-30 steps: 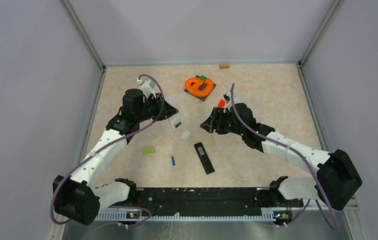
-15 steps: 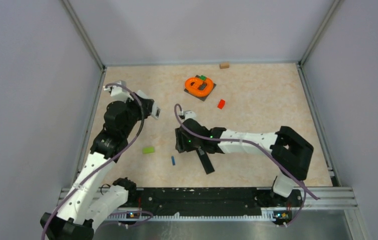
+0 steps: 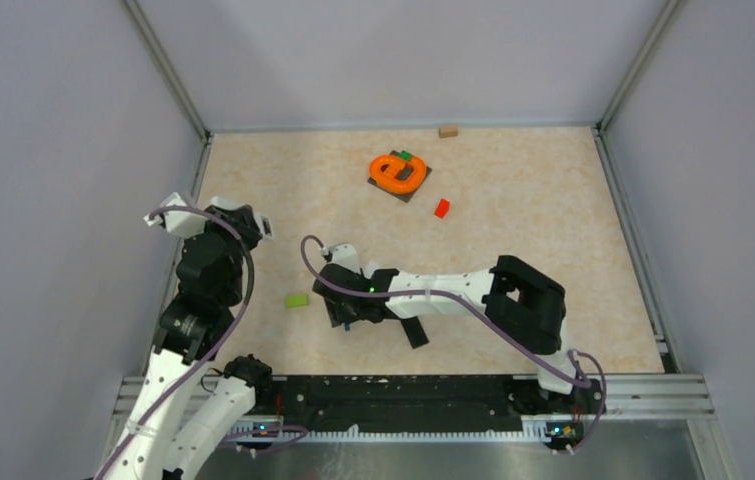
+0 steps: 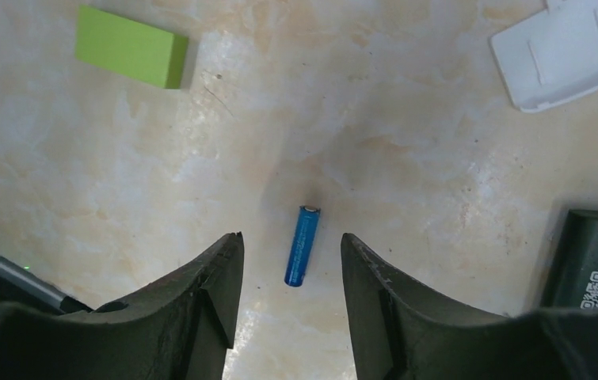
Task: Load the batteries into the remote control
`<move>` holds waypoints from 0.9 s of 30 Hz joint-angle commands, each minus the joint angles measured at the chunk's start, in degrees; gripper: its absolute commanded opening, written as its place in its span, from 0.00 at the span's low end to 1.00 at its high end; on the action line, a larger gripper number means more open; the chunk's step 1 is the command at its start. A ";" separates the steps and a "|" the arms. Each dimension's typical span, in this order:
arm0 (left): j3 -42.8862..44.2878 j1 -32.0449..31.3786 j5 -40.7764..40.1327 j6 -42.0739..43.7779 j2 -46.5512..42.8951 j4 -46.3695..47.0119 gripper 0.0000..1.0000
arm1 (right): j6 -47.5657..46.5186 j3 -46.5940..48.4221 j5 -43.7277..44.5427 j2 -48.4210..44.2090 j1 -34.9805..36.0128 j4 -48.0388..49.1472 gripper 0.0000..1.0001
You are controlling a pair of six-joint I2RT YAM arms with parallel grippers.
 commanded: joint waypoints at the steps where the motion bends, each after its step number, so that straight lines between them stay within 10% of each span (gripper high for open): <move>1: -0.92 0.15 -6.87 -1.31 -2.72 -1.35 0.00 | 1.75 3.00 3.55 1.46 0.68 -4.37 0.48; 15: -2.00 0.15 -6.61 -1.82 -4.14 -2.13 0.00 | 0.92 5.46 2.93 5.58 2.06 -6.89 0.39; 27: -2.28 0.16 -1.29 0.14 -3.07 -0.20 0.00 | -1.16 2.80 8.96 1.39 0.40 -9.74 0.00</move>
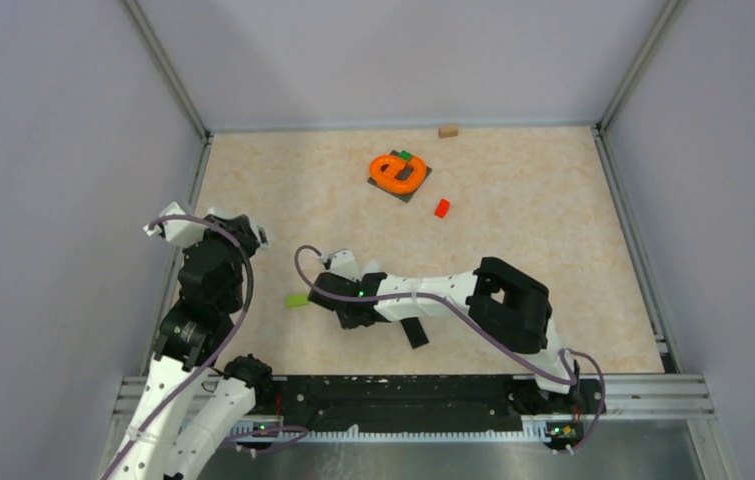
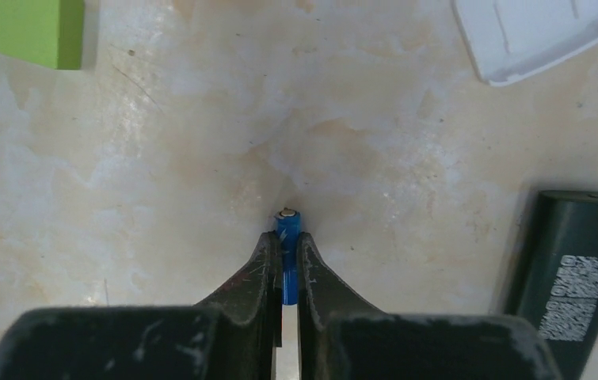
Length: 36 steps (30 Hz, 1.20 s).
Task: Load the batteries into the remote control
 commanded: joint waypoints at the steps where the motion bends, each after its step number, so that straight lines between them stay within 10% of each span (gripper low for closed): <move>1: -0.12 0.11 5.12 1.85 1.19 4.39 0.00 | -2.65 -2.20 5.40 -5.69 -1.43 -1.57 0.00; 10: -2.39 0.11 18.93 2.87 8.56 12.46 0.00 | -10.13 -16.82 5.69 -21.71 -14.51 0.25 0.00; 20: -4.13 0.11 54.14 3.32 19.33 28.74 0.00 | -31.95 -28.63 -2.77 -25.31 -17.35 9.32 0.00; 36: -4.84 0.11 53.39 4.60 18.72 28.93 0.00 | -42.47 -27.50 -7.80 -21.13 -19.55 5.97 0.20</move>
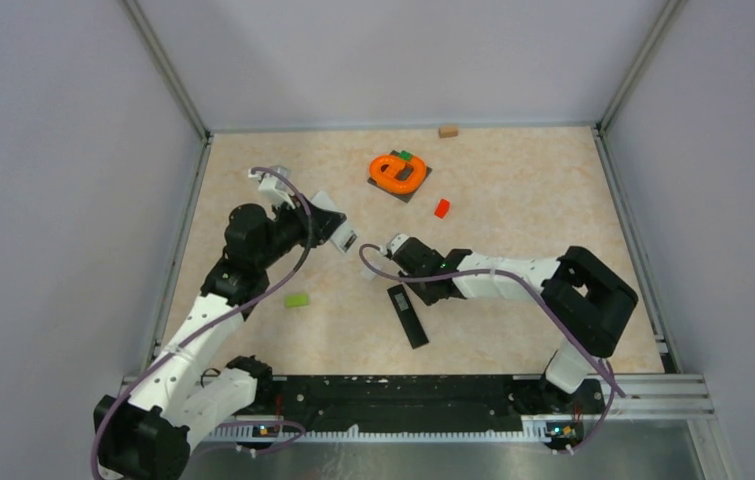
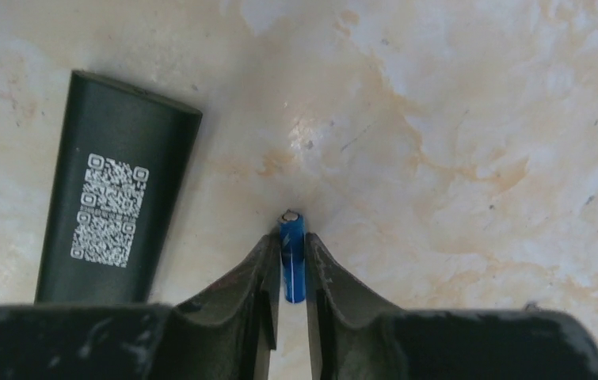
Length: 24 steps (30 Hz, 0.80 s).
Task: Load the batteries into the remote control
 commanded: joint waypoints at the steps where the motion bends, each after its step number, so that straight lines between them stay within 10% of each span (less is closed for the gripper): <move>1: 0.17 0.12 0.42 1.10 -2.12 3.50 0.00 | -2.58 1.56 -2.10 1.26 -0.59 -1.60 0.23; 12: 0.33 0.11 -3.80 0.21 -4.23 1.72 0.00 | 10.56 8.75 1.07 -8.39 -0.97 -7.36 0.52; 24: 0.87 0.11 -9.83 -1.38 -6.27 -6.02 0.00 | 63.31 4.52 -3.97 -11.79 -3.82 -7.63 0.47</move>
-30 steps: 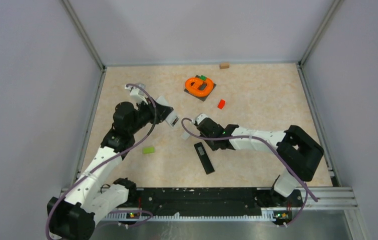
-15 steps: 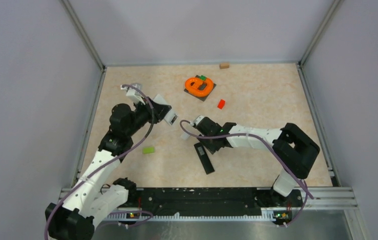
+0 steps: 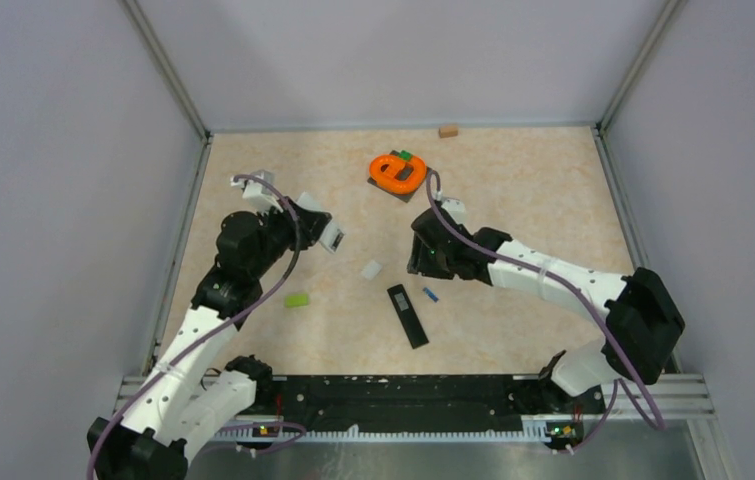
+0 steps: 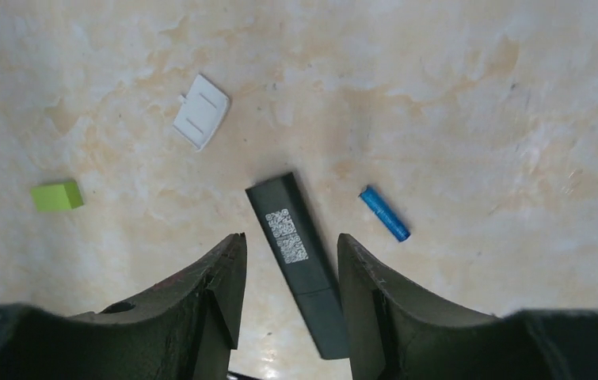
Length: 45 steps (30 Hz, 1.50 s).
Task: Load the batteries into the remote control
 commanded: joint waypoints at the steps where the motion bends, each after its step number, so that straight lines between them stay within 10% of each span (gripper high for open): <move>1: 0.91 0.11 -0.41 -0.78 -1.04 -1.13 0.00 | 24.11 -4.22 -4.57 0.32 -0.36 2.85 0.47; 22: -1.51 0.11 2.89 -2.02 -0.36 1.16 0.00 | 50.04 -15.88 -5.34 2.86 -4.21 7.29 0.62; 37: -1.18 0.13 -2.35 0.09 -1.99 -1.59 0.00 | 50.13 -16.49 -6.90 6.03 -8.50 7.85 0.57; 45: -0.96 0.13 -2.15 0.09 -1.81 -1.58 0.00 | 48.48 -15.13 -6.17 7.93 -9.04 3.36 0.38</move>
